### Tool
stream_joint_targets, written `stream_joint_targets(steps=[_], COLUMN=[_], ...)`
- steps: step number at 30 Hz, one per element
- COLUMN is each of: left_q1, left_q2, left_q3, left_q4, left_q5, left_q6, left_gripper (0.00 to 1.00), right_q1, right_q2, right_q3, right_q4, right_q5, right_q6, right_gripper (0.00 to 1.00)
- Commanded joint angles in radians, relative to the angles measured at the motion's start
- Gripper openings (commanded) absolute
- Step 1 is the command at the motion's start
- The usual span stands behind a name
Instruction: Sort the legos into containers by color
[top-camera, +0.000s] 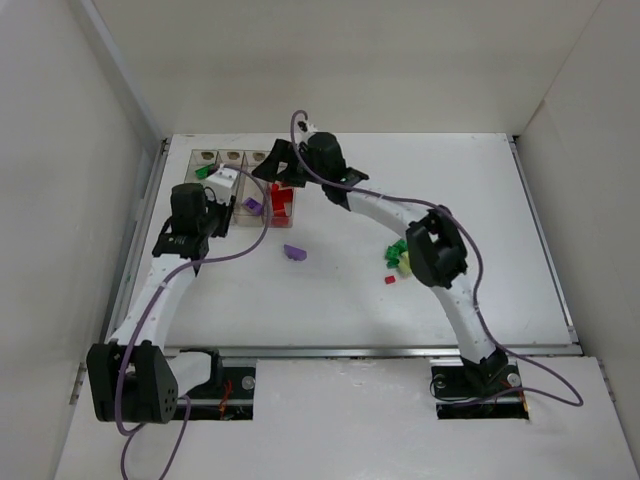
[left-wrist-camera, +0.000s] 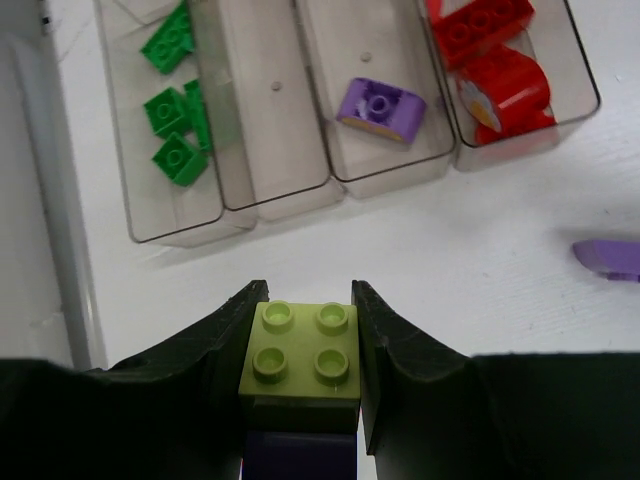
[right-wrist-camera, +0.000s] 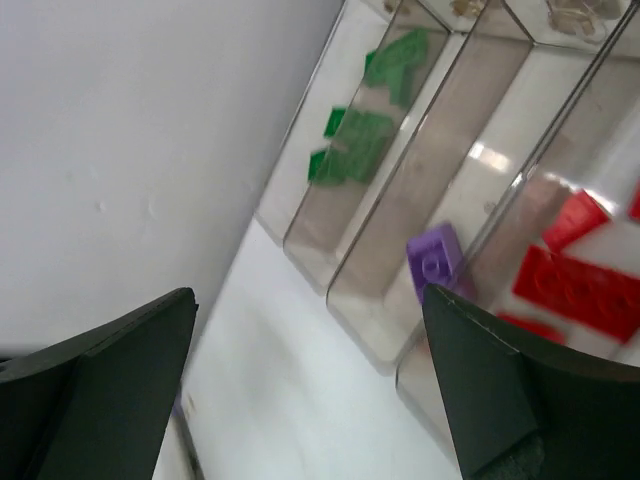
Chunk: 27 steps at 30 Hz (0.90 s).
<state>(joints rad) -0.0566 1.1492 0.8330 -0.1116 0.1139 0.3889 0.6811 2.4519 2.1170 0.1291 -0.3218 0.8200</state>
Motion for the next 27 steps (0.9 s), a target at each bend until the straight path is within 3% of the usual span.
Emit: stream_joint_targets(steps=[1, 2, 5, 9, 13, 21, 24, 27], left_q1=[0.008, 0.017, 0.027, 0.028, 0.028, 0.037, 0.047, 0.057], left_q2=[-0.071, -0.091, -0.123, -0.163, -0.187, -0.246, -0.266, -0.275], left_q3=[0.038, 0.038, 0.011, -0.055, -0.069, -0.089, -0.098, -0.109], left_q4=[0.070, 0.070, 0.070, 0.070, 0.061, 0.043, 0.043, 0.043], left_q5=[-0.126, -0.155, -0.267, -0.321, -0.321, -0.332, -0.341, -0.341], left_q6=[-0.106, -0.129, -0.211, -0.236, -0.245, -0.254, -0.263, -0.272], left_gripper=[0.00, 0.00, 0.00, 0.00, 0.00, 0.00, 0.00, 0.00], right_q1=[0.003, 0.003, 0.014, 0.064, 0.121, 0.144, 0.167, 0.167], right_q2=[-0.278, -0.342, -0.402, -0.421, -0.392, -0.234, -0.211, -0.186], right_q3=[-0.117, -0.185, -0.287, -0.365, -0.405, -0.264, -0.264, -0.264], right_q4=[-0.044, -0.186, -0.455, -0.643, -0.643, -0.687, -0.669, -0.646], right_q5=[0.001, 0.027, 0.165, 0.222, 0.248, 0.224, 0.202, 0.202], right_q6=[-0.322, -0.451, -0.602, -0.861, -0.982, -1.012, -1.012, -0.961], right_gripper=[1.00, 1.00, 1.00, 0.96, 0.96, 0.88, 0.82, 0.66])
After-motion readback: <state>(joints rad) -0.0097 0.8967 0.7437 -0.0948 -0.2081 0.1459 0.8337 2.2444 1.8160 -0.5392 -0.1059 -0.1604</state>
